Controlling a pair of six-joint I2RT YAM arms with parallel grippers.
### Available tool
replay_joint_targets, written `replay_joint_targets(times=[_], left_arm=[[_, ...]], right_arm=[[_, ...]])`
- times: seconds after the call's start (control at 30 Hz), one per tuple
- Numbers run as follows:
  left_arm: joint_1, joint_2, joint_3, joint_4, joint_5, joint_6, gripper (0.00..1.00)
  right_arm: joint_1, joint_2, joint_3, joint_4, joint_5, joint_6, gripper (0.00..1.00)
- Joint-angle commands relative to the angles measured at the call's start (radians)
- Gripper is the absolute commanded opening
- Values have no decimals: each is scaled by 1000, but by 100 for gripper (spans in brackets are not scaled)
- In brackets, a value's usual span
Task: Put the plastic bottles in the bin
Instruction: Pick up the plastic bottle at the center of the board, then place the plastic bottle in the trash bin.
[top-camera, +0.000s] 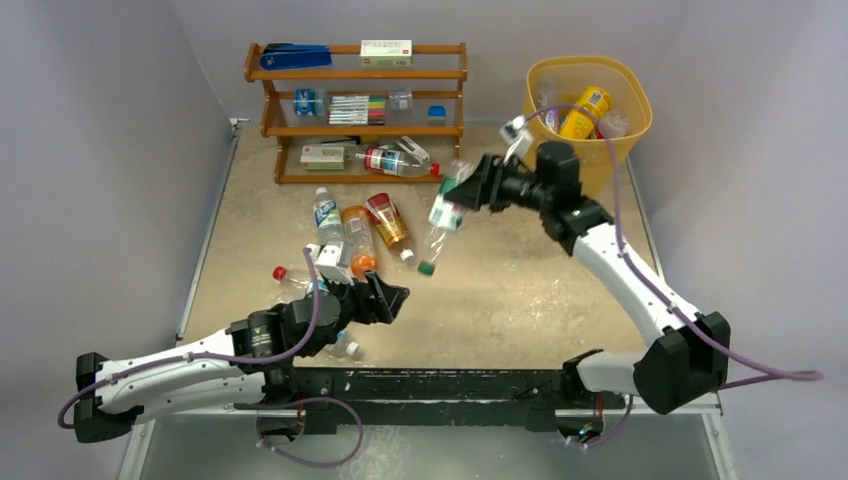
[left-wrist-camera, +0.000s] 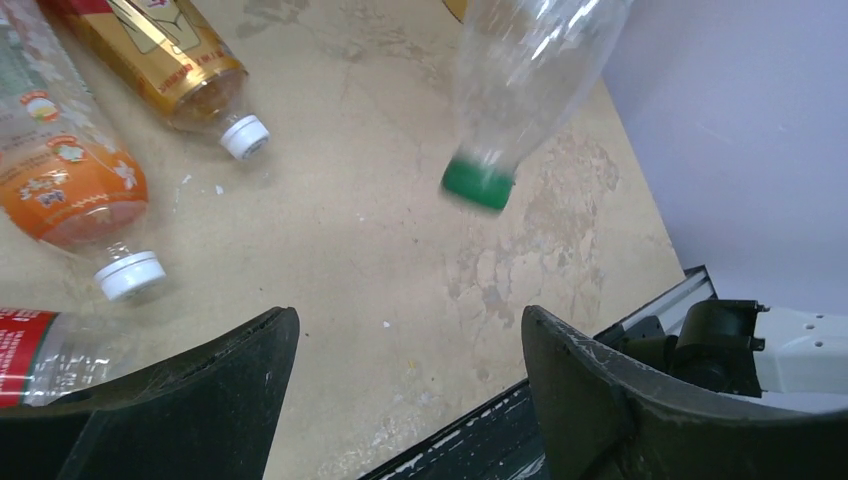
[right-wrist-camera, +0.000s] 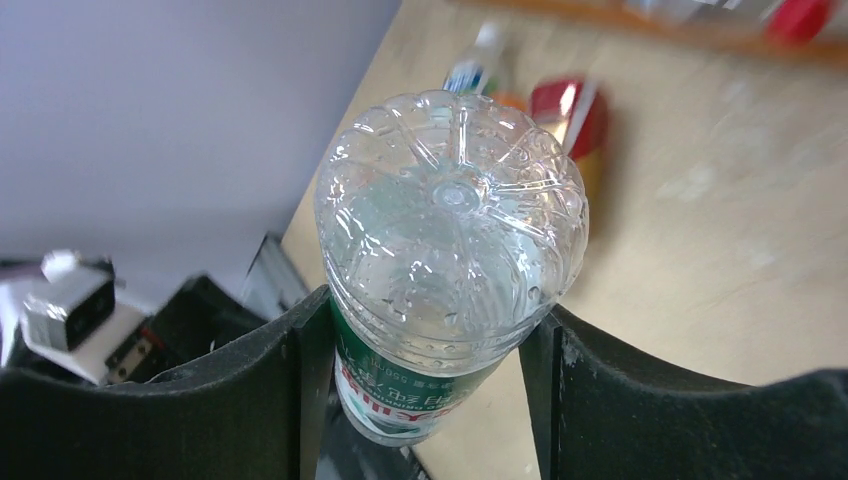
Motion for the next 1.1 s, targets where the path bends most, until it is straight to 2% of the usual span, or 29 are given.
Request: replay_joint_targets(times=[0.0, 0.17, 0.4, 0.57, 0.73, 0.9, 1.07], left_arm=[[-4, -49, 43, -87, -74, -20, 82], [-4, -89, 31, -108, -86, -37, 82], [-4, -135, 7, -123, -86, -59, 82], [-4, -152, 6, -132, -83, -61, 82], [-4, -151, 13, -140, -88, -58, 82], [-3, -152, 15, -140, -89, -60, 82], [-4, -147, 18, -145, -89, -61, 82]], right_arm=[[-151, 5, 257, -173, 13, -125, 63], [-358, 85, 576, -312, 56, -189, 63], [-507, 230, 907, -388, 252, -207, 63], [-580, 341, 1036, -340, 294, -153, 64], [-601, 454, 1153, -323, 353, -135, 63], [-612, 511, 1174, -289, 416, -146, 63], [-614, 576, 1185, -276, 410, -166, 65]])
